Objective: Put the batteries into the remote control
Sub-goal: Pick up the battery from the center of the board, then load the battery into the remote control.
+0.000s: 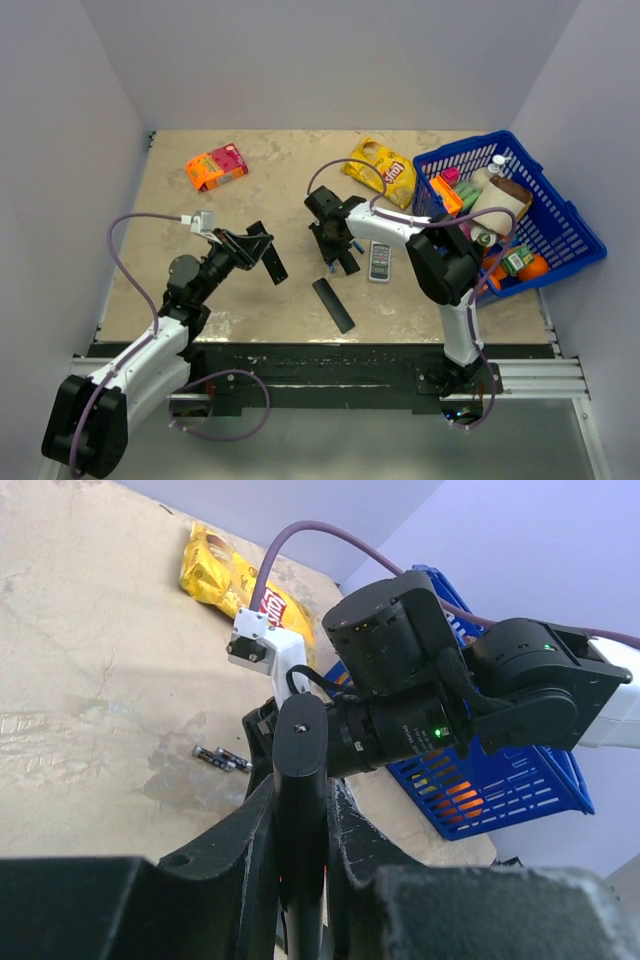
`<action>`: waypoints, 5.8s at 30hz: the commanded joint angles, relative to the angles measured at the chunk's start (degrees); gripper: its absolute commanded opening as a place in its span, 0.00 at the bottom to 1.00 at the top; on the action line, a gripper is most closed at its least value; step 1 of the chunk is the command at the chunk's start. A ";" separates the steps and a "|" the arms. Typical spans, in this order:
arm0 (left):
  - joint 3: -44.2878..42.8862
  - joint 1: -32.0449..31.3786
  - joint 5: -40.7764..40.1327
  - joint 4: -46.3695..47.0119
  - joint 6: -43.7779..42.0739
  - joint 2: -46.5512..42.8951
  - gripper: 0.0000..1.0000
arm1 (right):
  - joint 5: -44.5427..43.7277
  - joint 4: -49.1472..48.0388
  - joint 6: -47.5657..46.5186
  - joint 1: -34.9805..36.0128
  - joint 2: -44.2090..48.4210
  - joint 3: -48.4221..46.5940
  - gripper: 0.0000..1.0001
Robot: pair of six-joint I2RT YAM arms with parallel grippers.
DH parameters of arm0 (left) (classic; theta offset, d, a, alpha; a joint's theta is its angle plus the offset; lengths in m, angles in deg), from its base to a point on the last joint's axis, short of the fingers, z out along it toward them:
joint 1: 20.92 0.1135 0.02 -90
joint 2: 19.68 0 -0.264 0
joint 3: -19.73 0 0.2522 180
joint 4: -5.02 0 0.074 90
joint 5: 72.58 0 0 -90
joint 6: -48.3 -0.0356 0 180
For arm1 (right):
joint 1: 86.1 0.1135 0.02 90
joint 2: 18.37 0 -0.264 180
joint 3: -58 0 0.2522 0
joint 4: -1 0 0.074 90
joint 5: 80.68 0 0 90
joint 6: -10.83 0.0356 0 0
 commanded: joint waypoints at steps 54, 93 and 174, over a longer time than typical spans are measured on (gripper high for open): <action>-1.55 -1.38 -2.03 33.71 19.08 17.27 0.00 | 8.20 -57.01 0.14 12.21 40.37 30.95 0.00; -2.78 -1.38 -6.95 35.91 26.73 16.92 0.00 | 7.75 -51.74 -5.57 14.23 39.93 32.80 0.00; -1.02 -3.49 -1.50 40.83 29.28 22.46 0.00 | -1.56 -49.37 -2.94 15.55 38.26 29.46 0.25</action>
